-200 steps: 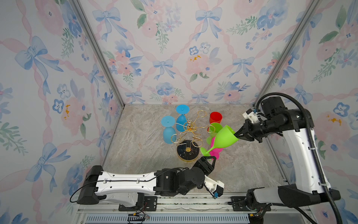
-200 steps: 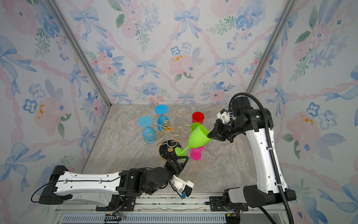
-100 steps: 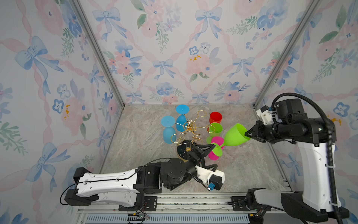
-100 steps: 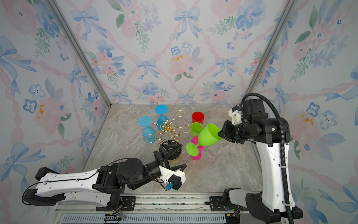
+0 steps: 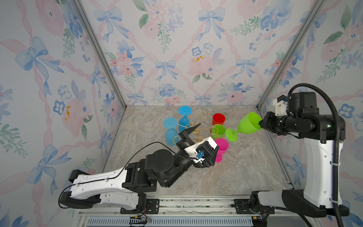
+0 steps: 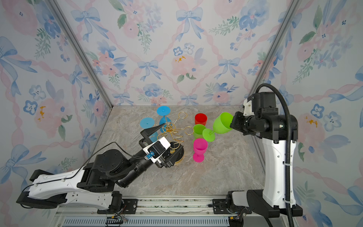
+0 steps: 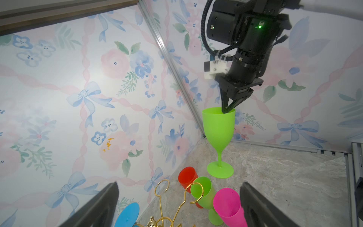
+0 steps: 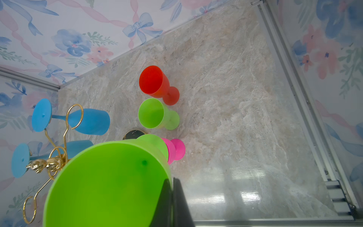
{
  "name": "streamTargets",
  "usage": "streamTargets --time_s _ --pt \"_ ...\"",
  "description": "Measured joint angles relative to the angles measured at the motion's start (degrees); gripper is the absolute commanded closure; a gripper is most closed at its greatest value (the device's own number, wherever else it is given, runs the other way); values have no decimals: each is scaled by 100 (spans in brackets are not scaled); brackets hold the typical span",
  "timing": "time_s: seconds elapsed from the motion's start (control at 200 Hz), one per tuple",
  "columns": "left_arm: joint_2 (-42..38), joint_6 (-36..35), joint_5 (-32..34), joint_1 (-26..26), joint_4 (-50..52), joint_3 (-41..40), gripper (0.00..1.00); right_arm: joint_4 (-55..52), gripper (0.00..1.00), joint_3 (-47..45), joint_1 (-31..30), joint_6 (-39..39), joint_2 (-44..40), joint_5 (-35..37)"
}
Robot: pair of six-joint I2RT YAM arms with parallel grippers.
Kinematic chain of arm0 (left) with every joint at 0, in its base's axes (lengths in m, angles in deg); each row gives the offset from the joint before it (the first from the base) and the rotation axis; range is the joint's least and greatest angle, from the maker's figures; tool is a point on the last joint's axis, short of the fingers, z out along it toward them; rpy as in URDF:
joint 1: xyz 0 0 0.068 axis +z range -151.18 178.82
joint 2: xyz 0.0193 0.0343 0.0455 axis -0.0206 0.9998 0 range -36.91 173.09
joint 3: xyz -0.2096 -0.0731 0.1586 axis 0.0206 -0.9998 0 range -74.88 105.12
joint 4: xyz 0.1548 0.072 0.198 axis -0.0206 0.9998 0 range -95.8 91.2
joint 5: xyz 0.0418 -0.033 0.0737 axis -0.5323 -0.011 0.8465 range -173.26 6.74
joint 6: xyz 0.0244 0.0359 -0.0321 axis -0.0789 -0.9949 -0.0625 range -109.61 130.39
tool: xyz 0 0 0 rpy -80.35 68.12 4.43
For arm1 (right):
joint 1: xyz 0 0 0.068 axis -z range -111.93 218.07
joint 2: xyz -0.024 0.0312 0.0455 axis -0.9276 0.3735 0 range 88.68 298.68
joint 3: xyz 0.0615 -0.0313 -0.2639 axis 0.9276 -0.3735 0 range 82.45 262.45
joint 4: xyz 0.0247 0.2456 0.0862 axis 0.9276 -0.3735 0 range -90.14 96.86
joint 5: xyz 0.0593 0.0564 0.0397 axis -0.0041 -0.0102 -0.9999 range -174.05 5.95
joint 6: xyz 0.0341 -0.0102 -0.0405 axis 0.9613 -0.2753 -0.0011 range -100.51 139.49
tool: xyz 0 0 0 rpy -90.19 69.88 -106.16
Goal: Take the wine glass off the wine glass rack
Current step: Place the wine glass at the top-right of the table.
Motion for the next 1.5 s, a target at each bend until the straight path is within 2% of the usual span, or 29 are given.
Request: streamTargets --time_s 0.2,0.41,0.57,0.695,0.785,0.995,1.185,1.32,1.5 --pt "28 789 1036 13 728 232 2 396 100 522 240 -236 1069 374" --pt "-605 1460 1720 245 1156 337 2 817 100 1073 415 -249 2009 682" --pt "-787 1836 1945 588 1491 584 2 966 100 1528 422 -328 2758 911" --pt "-643 2013 1906 1182 1714 581 2 1001 100 1703 422 -415 3252 1034" --pt "-444 2192 1532 1941 1829 581 2 1049 100 1716 415 -474 3530 1064" --pt "-157 2601 63 3936 1998 581 2 1156 100 1777 291 -614 4009 1261" --pt "-162 2935 -1252 5226 1998 544 2 1274 100 2015 74 -688 4476 1416" --pt "-170 3235 -2350 6402 2002 389 2 1362 100 2133 -24 -706 4728 1508" --pt "-160 3534 -3510 7385 2000 107 2 1471 100 2234 -146 -730 4983 1622"
